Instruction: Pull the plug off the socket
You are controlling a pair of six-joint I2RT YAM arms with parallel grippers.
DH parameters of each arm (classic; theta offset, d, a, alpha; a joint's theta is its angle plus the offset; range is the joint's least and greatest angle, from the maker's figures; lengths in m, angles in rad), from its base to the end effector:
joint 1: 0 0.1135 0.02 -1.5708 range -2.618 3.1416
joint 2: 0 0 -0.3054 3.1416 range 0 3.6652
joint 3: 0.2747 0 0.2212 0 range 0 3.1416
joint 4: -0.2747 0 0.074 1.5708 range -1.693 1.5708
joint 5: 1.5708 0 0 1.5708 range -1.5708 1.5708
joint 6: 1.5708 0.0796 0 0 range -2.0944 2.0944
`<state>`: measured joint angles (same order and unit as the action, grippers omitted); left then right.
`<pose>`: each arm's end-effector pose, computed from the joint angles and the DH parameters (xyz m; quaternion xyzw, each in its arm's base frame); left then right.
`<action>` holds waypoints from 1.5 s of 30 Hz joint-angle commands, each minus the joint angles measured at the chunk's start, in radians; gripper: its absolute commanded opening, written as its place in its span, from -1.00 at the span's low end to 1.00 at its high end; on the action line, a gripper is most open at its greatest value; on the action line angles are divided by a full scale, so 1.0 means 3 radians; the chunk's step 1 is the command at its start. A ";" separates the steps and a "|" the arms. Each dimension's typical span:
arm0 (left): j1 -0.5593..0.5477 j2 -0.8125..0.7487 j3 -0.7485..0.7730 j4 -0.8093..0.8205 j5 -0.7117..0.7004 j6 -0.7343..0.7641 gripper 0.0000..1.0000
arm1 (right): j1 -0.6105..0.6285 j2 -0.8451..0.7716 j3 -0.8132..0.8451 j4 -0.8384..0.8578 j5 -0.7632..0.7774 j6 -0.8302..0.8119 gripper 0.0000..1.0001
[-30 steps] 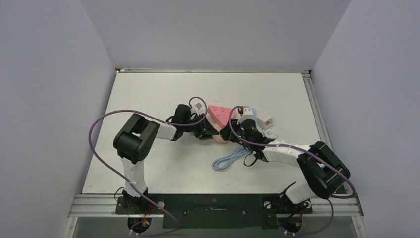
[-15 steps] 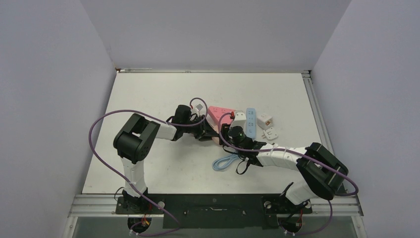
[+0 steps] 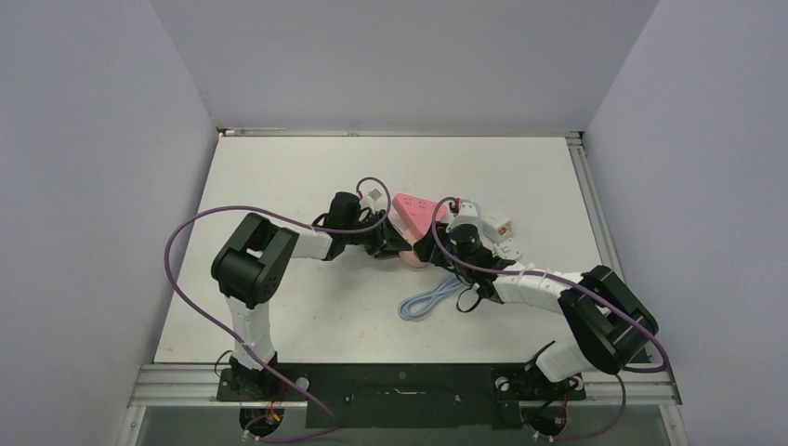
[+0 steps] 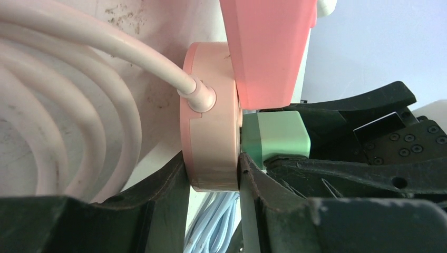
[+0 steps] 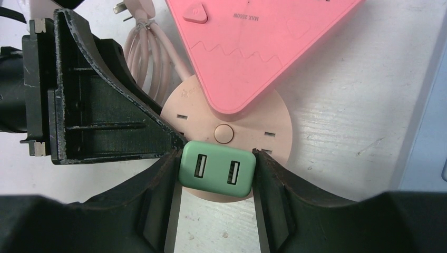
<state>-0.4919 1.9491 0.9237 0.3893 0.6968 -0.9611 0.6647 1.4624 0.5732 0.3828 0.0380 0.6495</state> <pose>0.3312 -0.2354 0.1662 -0.0455 0.8519 -0.5091 0.1141 0.2395 0.1839 0.2151 0.0031 0.8616 0.2969 0.4117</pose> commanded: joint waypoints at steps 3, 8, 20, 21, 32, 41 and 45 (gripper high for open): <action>-0.0027 -0.0121 0.0052 -0.0221 -0.0165 0.0279 -1.00 | -0.0176 0.0010 -0.0039 0.0258 -0.0318 0.0168 -0.89; -0.0027 -0.0116 0.0058 -0.0229 -0.0161 0.0284 -1.00 | -0.0171 -0.0027 -0.0047 0.0213 -0.0209 0.0119 -0.89; -0.0027 -0.0121 0.0051 -0.0236 -0.0180 0.0294 -1.00 | 0.0430 -0.0108 0.0205 -0.0196 0.0812 -0.0271 -0.89; -0.0027 -0.0125 0.0054 -0.0234 -0.0180 0.0294 -1.00 | 0.0500 -0.0104 0.0233 -0.0235 0.0914 -0.0312 -0.89; -0.0027 -0.0136 0.0060 -0.0244 -0.0185 0.0302 -1.00 | 0.0678 -0.0095 0.0315 -0.0331 0.1176 -0.0387 -0.89; -0.0027 -0.0176 0.0047 -0.0264 -0.0217 0.0345 -1.00 | 0.0160 -0.0122 0.0105 0.0056 0.0170 -0.0222 -0.89; -0.0032 -0.0187 0.0053 -0.0283 -0.0232 0.0365 -1.00 | -0.0129 -0.0036 0.0028 0.0232 -0.0331 -0.0071 -0.89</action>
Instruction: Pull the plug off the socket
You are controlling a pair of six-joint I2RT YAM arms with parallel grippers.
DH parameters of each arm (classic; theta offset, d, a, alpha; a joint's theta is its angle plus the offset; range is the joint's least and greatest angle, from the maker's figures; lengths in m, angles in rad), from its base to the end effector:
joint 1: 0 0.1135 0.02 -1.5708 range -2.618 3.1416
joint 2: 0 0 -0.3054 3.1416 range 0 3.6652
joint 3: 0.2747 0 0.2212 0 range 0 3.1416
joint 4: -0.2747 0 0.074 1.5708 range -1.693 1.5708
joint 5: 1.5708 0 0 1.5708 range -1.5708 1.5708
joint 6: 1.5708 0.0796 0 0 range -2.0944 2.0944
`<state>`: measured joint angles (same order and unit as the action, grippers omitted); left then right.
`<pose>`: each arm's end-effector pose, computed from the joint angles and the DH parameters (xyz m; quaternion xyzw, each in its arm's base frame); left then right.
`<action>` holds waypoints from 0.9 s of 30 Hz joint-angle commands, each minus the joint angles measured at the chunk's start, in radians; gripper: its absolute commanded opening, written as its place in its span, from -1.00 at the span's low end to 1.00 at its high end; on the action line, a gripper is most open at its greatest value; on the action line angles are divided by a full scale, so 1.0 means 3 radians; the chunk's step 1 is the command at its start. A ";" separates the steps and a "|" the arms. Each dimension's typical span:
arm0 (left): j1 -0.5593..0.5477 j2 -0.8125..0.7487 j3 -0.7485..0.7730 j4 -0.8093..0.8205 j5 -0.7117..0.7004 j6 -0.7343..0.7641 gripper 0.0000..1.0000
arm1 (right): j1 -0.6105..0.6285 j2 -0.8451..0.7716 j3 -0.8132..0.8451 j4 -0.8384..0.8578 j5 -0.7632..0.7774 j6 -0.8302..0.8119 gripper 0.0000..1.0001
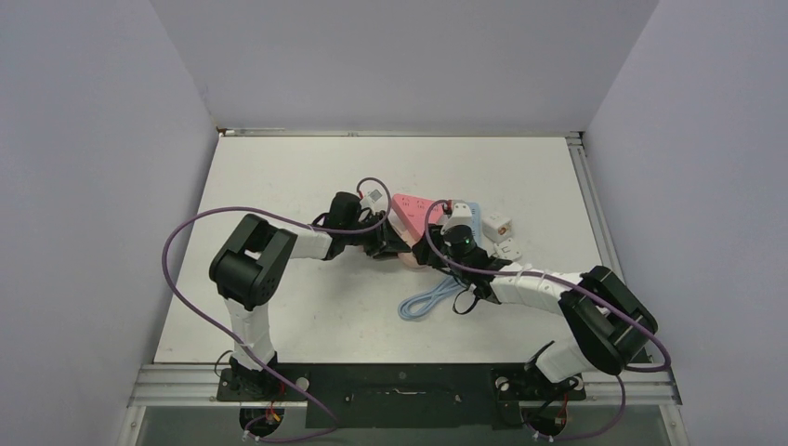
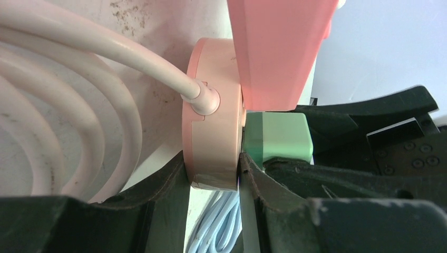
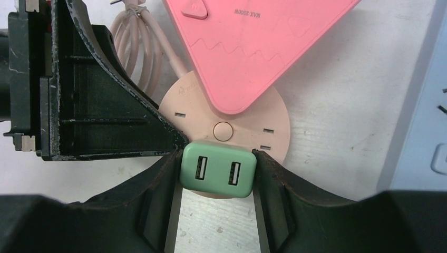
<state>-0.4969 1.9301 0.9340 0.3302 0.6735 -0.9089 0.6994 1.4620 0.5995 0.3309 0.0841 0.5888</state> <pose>0.3285 -0.2346 0.1692 -0.0322 0.8605 -0.4935 0.1227 0.2362 0.1900 0.2167 -0.0271 0.8671 0.2687 0.4186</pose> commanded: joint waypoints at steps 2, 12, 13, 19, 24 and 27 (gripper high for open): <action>-0.0016 -0.0121 0.0021 -0.0091 -0.0159 0.0196 -1.00 | -0.0250 -0.0015 -0.0046 0.0383 -0.0481 0.0109 -0.89; -0.0016 -0.0108 0.0036 -0.0118 -0.0160 0.0206 -1.00 | 0.0147 -0.0207 0.0020 0.0181 0.0306 -0.0241 -0.89; -0.0016 -0.0105 0.0036 -0.0119 -0.0161 0.0207 -1.00 | 0.0231 -0.0218 0.0048 0.0141 0.0448 -0.0302 -0.89; -0.0016 -0.0106 0.0041 -0.0147 -0.0173 0.0226 -1.00 | 0.0578 -0.0168 0.0197 -0.0027 0.0945 -0.0497 -0.89; -0.0016 -0.0114 0.0046 -0.0165 -0.0173 0.0236 -1.00 | 0.0633 -0.0155 0.0228 -0.0077 0.1069 -0.0530 -0.89; -0.0016 -0.0114 0.0048 -0.0171 -0.0177 0.0241 -1.00 | 0.0613 -0.0183 0.0210 -0.0068 0.1028 -0.0474 -0.89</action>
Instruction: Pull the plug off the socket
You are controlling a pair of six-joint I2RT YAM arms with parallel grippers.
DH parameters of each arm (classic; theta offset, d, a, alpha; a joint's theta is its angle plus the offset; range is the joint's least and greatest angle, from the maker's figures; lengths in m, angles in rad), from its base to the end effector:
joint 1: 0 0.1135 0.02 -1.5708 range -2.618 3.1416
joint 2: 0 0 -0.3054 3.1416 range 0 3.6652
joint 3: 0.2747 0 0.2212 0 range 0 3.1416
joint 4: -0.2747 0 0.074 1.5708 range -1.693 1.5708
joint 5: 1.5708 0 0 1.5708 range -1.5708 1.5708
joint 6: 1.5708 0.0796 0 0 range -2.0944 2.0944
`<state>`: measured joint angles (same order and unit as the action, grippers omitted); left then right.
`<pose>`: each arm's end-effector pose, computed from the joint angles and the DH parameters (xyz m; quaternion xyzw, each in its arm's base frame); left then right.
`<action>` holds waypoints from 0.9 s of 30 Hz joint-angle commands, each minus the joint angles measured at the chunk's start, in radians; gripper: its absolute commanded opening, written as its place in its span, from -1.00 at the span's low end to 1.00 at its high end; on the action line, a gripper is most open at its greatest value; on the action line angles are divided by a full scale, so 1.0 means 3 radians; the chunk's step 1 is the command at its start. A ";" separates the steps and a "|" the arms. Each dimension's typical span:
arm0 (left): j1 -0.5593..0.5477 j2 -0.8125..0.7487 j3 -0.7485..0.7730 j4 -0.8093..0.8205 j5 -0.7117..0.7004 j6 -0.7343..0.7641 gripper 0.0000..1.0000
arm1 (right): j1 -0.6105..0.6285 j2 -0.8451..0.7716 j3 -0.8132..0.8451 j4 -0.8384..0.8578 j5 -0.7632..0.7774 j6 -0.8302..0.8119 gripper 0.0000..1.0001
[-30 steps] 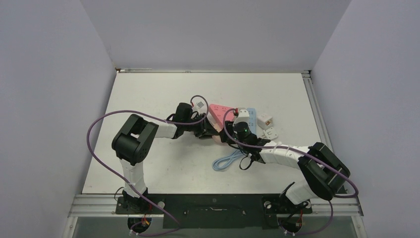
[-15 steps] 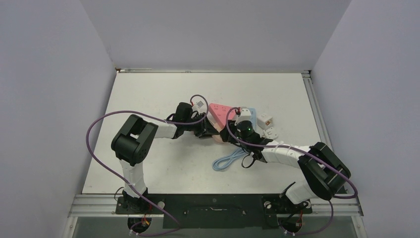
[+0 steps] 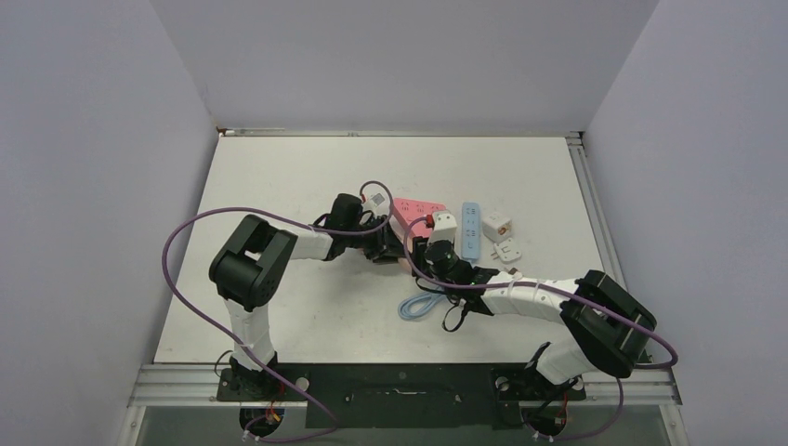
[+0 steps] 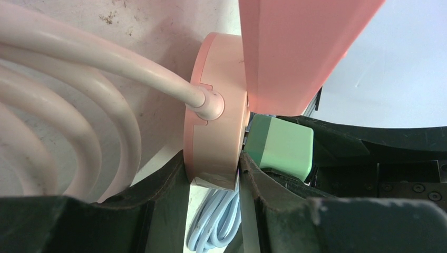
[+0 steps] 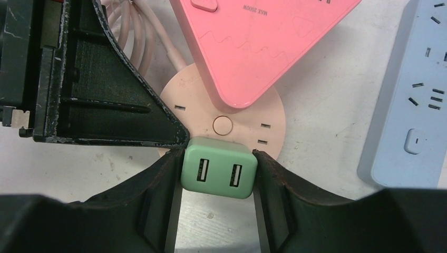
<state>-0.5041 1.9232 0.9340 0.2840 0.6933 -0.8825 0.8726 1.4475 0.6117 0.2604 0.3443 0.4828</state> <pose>0.3217 -0.2356 0.1675 -0.0206 0.8654 -0.4893 0.1063 0.2100 0.2084 0.2178 -0.0874 0.8651 0.1777 0.4608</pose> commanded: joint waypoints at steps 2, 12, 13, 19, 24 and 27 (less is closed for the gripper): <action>0.0008 -0.0091 0.0048 -0.0022 -0.0244 0.0155 -1.00 | -0.0056 -0.0166 0.0132 0.0204 0.0018 -0.0056 -0.89; 0.0008 -0.0086 0.0057 -0.0047 -0.0261 0.0177 -1.00 | -0.0842 -0.0248 -0.0247 0.0777 -0.1301 0.0373 -0.89; 0.0008 -0.0083 0.0055 -0.0047 -0.0259 0.0180 -1.00 | -0.0838 -0.0252 -0.0242 0.0778 -0.1291 0.0367 -0.89; 0.0008 -0.0066 0.0058 -0.0055 -0.0260 0.0182 -1.00 | -0.0723 -0.0292 -0.0192 0.0627 -0.1009 0.0250 -0.89; 0.0008 -0.0055 0.0067 -0.0062 -0.0260 0.0183 -1.00 | -0.0367 -0.0324 -0.0065 0.0415 -0.0450 0.0007 -0.89; 0.0008 -0.0050 0.0067 -0.0067 -0.0258 0.0191 -1.00 | -0.0088 -0.0304 0.0051 0.0250 0.0039 -0.0158 -0.89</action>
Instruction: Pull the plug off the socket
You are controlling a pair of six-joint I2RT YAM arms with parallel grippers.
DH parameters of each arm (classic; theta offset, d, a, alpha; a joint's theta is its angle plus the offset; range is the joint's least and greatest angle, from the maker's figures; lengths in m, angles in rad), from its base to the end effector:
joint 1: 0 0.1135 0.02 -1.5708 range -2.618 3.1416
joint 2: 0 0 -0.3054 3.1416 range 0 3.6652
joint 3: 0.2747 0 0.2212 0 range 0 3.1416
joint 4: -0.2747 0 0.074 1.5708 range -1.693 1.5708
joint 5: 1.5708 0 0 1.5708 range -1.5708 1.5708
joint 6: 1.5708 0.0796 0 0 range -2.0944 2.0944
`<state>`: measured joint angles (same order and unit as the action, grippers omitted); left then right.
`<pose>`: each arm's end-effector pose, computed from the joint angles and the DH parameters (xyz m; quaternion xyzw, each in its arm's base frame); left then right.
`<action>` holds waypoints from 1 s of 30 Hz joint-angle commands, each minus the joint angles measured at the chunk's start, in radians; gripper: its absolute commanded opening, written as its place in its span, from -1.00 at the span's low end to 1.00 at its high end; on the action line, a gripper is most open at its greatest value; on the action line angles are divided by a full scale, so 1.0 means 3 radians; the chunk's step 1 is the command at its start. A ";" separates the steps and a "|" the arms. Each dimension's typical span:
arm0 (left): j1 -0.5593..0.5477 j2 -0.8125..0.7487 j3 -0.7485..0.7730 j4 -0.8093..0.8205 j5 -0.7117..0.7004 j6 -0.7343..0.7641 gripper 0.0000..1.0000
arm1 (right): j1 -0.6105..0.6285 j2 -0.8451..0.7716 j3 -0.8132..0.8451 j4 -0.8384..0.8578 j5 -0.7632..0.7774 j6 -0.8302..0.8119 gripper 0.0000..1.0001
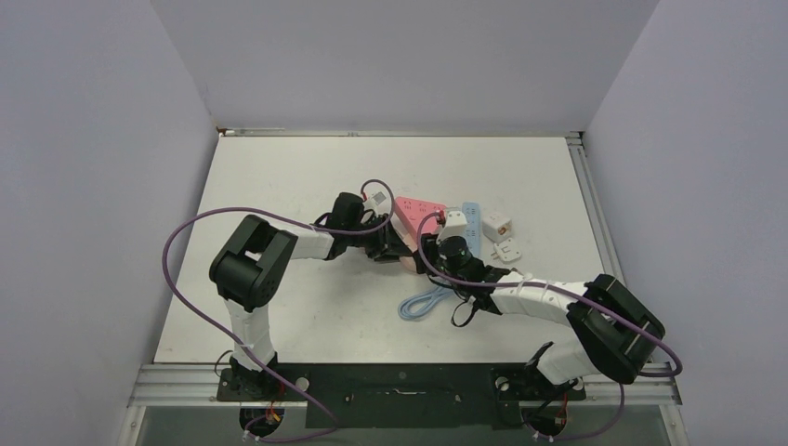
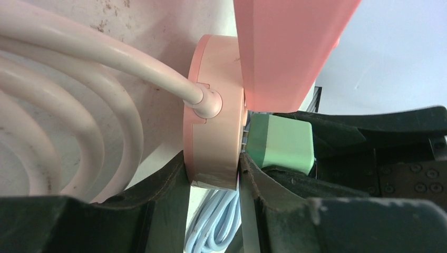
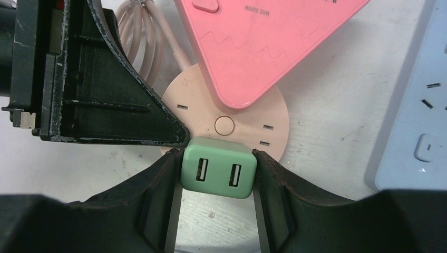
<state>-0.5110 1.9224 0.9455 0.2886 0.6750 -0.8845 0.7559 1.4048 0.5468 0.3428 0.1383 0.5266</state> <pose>0.3239 -0.2386 0.1709 -0.0195 0.8646 -0.4884 0.1164 0.2165 0.1890 0.2176 -0.0640 0.8602 0.2527 0.4383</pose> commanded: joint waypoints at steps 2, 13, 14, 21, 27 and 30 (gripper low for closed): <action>0.0031 -0.0042 0.0034 -0.0082 -0.0200 0.0197 -1.00 | 0.0423 -0.0128 0.0334 -0.0089 0.0918 -0.0379 -0.89; 0.0031 -0.0039 0.0037 -0.0093 -0.0195 0.0199 -1.00 | 0.0542 -0.0114 0.0372 -0.0126 0.1093 -0.0417 -0.89; 0.0031 -0.0042 0.0038 -0.0093 -0.0195 0.0201 -1.00 | 0.0535 -0.0125 0.0363 -0.0121 0.1080 -0.0410 -0.89; 0.0031 -0.0042 0.0036 -0.0097 -0.0195 0.0202 -1.00 | 0.0121 -0.0233 0.0173 0.0080 0.0363 -0.0120 -0.89; 0.0031 -0.0033 0.0039 -0.0103 -0.0202 0.0212 -1.00 | -0.0366 -0.0223 0.0014 0.0327 -0.0354 0.0185 -0.89; 0.0031 -0.0032 0.0041 -0.0109 -0.0205 0.0217 -1.00 | -0.0448 -0.0155 -0.0007 0.0409 -0.0588 0.0263 -0.89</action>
<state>-0.5076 1.9224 0.9455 0.2775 0.6758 -0.8783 0.6529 1.3663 0.5583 0.3534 0.0826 0.5549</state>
